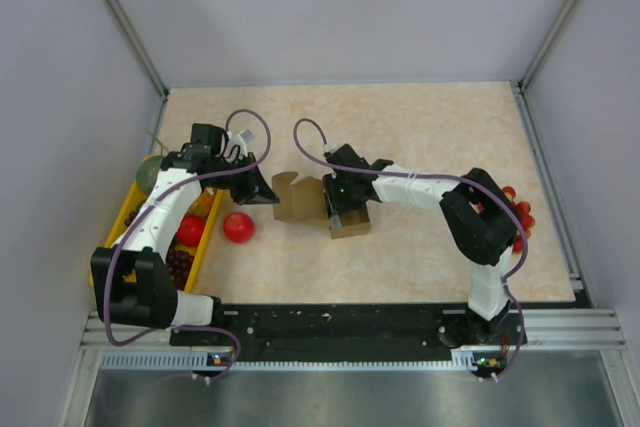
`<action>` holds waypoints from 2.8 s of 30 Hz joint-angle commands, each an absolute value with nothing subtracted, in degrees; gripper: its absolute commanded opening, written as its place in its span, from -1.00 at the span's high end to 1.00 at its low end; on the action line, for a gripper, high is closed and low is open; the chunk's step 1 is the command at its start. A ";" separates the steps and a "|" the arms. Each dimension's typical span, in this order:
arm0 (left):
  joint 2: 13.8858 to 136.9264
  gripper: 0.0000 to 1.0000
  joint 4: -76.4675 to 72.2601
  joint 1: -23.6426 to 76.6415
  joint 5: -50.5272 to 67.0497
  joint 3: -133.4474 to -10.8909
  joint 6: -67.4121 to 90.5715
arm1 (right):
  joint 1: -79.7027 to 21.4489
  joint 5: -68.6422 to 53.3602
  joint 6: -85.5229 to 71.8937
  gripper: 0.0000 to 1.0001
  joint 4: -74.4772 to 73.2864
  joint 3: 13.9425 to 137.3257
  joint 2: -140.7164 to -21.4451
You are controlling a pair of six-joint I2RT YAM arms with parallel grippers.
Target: Unpack the express box
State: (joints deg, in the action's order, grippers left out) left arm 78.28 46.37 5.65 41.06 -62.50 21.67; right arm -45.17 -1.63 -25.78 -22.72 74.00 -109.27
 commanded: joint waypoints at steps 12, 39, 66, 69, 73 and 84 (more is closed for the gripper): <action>78.05 1.00 44.91 5.45 41.31 -63.37 20.92 | -46.41 -0.27 -27.42 0.66 -18.90 74.71 -110.66; 77.87 1.00 48.16 5.45 35.77 -67.50 21.09 | -36.84 7.91 -28.74 0.71 -22.94 65.68 -81.49; 80.86 0.42 48.60 5.45 34.89 -72.42 20.57 | -28.56 4.31 -30.15 0.21 -24.34 59.76 -94.13; 80.77 0.26 48.60 5.45 34.81 -73.21 20.74 | -28.56 4.92 -30.58 0.05 -24.52 60.03 -92.12; 80.33 -0.01 48.43 5.36 34.81 -74.09 21.01 | -28.56 6.68 -30.85 -0.30 -25.49 60.21 -88.51; 68.83 -0.98 45.19 5.45 31.30 -72.08 21.97 | -28.56 13.88 -31.11 -0.87 -28.99 57.39 -67.45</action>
State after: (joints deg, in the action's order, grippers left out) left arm 75.88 48.86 5.65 33.30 -72.03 21.69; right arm -29.06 9.08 -30.33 -27.14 57.41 -76.12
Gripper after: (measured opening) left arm 0.968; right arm 0.884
